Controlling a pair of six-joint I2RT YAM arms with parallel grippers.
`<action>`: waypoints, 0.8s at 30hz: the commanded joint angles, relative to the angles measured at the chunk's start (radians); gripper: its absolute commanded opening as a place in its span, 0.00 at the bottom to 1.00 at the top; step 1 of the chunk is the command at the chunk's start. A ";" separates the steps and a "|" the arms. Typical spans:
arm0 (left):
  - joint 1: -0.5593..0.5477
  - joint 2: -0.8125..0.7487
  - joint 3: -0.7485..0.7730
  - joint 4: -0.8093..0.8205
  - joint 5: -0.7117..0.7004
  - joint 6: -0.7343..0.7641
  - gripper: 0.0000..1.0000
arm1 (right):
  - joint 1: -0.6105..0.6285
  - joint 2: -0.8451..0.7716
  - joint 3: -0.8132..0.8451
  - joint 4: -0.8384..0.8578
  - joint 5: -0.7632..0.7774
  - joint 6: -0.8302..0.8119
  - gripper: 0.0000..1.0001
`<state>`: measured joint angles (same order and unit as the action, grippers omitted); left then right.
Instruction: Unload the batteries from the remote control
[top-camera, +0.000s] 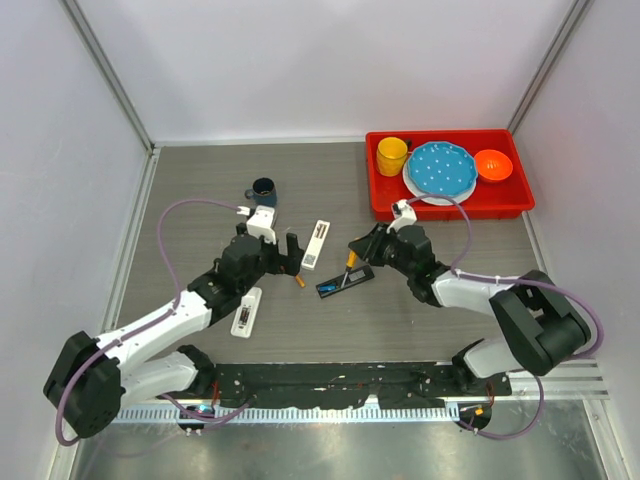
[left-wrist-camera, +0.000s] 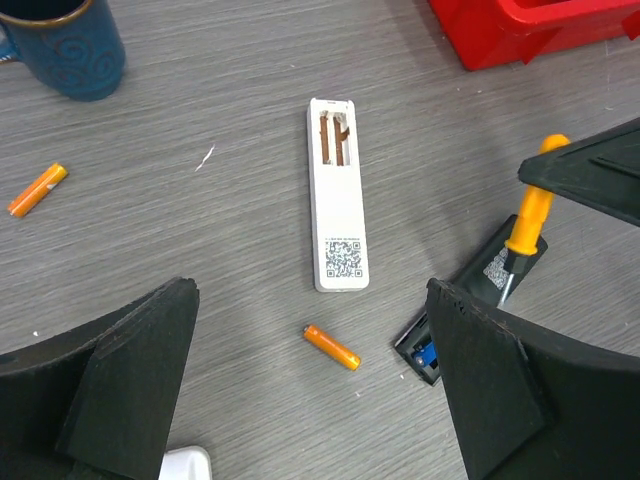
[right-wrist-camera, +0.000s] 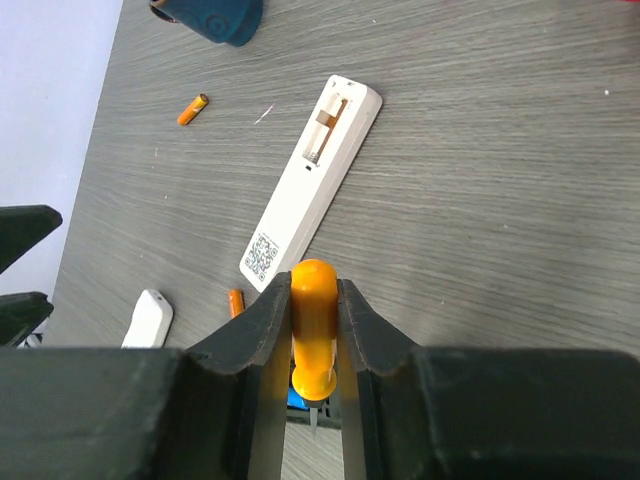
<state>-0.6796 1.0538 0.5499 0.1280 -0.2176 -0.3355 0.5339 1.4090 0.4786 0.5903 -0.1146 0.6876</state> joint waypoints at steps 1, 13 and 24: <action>0.000 0.029 -0.005 0.101 -0.009 0.012 1.00 | 0.026 0.031 0.078 0.059 0.072 0.012 0.01; 0.000 0.150 0.015 0.131 0.034 0.030 1.00 | 0.052 0.116 0.137 0.008 0.112 0.006 0.01; 0.000 0.161 0.030 0.104 0.009 0.046 1.00 | 0.061 0.102 0.153 -0.060 0.112 -0.019 0.01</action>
<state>-0.6796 1.2110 0.5476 0.1982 -0.1928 -0.3080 0.5873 1.5318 0.5968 0.5335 -0.0292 0.6865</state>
